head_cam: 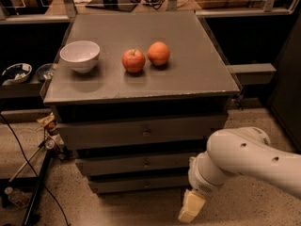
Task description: Open bottom drawer
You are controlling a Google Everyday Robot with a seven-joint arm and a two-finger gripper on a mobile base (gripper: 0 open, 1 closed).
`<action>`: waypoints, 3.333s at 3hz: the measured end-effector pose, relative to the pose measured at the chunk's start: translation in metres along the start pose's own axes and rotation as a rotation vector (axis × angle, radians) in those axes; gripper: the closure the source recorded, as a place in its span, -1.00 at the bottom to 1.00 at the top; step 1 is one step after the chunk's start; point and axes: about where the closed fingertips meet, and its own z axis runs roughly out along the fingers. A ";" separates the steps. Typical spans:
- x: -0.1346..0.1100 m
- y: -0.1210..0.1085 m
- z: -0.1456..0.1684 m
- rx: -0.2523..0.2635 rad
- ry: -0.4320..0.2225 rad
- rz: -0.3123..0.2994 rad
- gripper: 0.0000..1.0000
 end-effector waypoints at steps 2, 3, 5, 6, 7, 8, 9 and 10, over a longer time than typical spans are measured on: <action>0.002 0.000 0.030 -0.031 -0.039 0.024 -1.00; 0.003 0.001 0.042 -0.035 -0.046 0.027 -1.00; 0.007 -0.012 0.067 -0.033 -0.075 0.065 -1.00; 0.026 -0.001 0.103 -0.102 -0.060 0.119 -1.00; 0.052 0.007 0.154 -0.184 -0.025 0.179 -1.00; 0.058 0.017 0.167 -0.209 -0.020 0.193 -1.00; 0.058 0.019 0.167 -0.193 -0.021 0.200 -1.00; 0.055 0.015 0.174 -0.133 -0.051 0.245 -1.00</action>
Offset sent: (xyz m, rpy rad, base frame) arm 0.0024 0.0053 -0.0200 0.0374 0.0155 -0.0127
